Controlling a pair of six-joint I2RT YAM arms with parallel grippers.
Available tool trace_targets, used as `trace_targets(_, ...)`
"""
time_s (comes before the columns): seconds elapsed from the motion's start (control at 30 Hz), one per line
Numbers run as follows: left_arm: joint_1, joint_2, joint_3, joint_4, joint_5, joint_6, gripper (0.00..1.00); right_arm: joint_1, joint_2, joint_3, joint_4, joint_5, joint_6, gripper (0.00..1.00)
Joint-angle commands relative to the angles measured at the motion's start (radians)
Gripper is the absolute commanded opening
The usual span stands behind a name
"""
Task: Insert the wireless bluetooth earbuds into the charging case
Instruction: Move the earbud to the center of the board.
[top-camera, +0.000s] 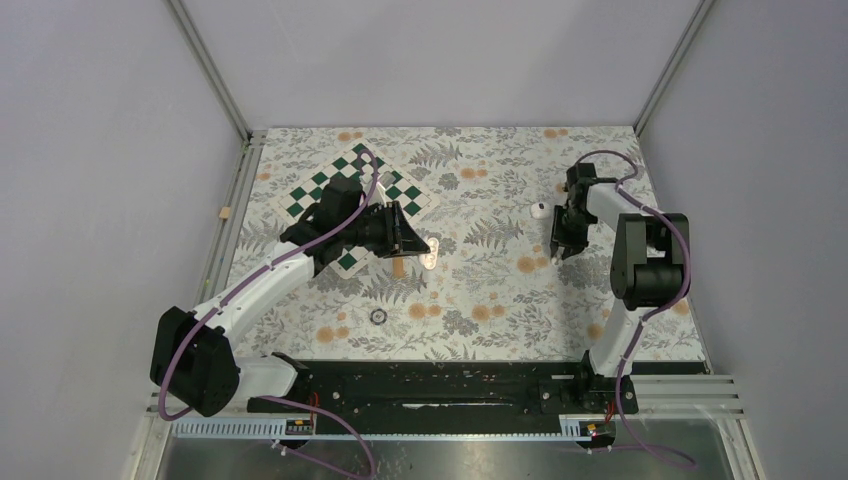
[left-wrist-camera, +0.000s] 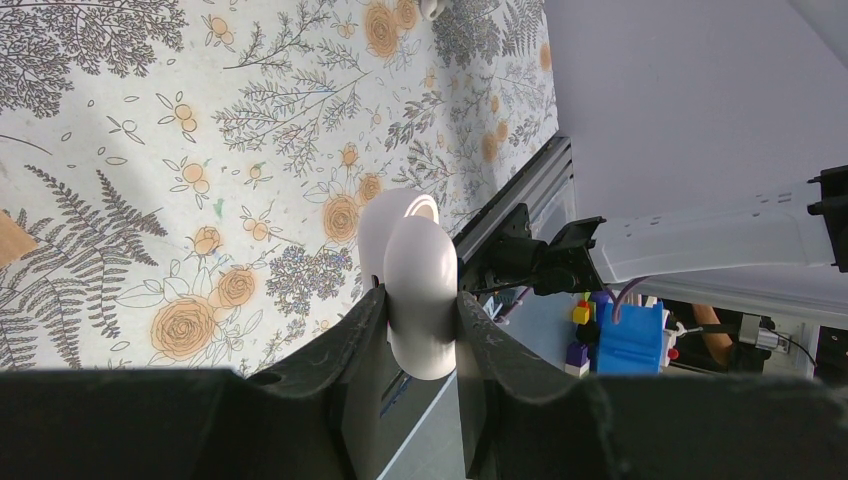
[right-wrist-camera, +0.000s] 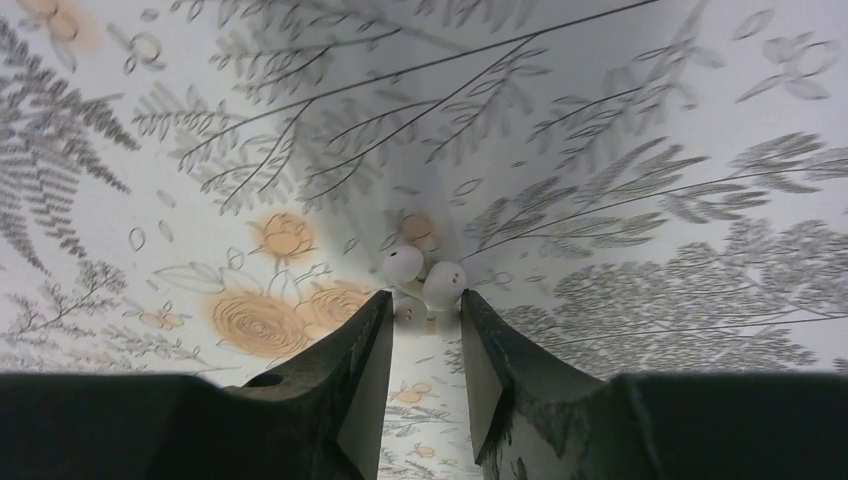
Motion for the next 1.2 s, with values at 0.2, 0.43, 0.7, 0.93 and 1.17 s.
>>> trace_targets(0.2,0.005,-0.016,0.015,0.060,0.034,-0.002,0.19,0.143,-0.055,-0.038,-0.034,-0.128,-0.002,0.38)
trace_targets(0.43,0.004,-0.025,0.012,0.059,0.030,-0.006,0.20,0.246,-0.104,-0.060,-0.053,-0.160,-0.013,0.38)
trace_targets(0.7,0.004,-0.037,0.009,0.057,0.023,-0.010,0.20,0.258,-0.217,-0.098,-0.015,-0.034,0.021,0.43)
trace_targets(0.93,0.004,-0.057,0.000,0.043,0.015,-0.009,0.20,0.160,-0.186,-0.075,0.027,0.119,0.253,0.60)
trace_targets(1.17,0.004,-0.064,-0.013,0.043,0.014,-0.007,0.20,0.145,-0.137,-0.076,0.074,0.167,0.357,0.71)
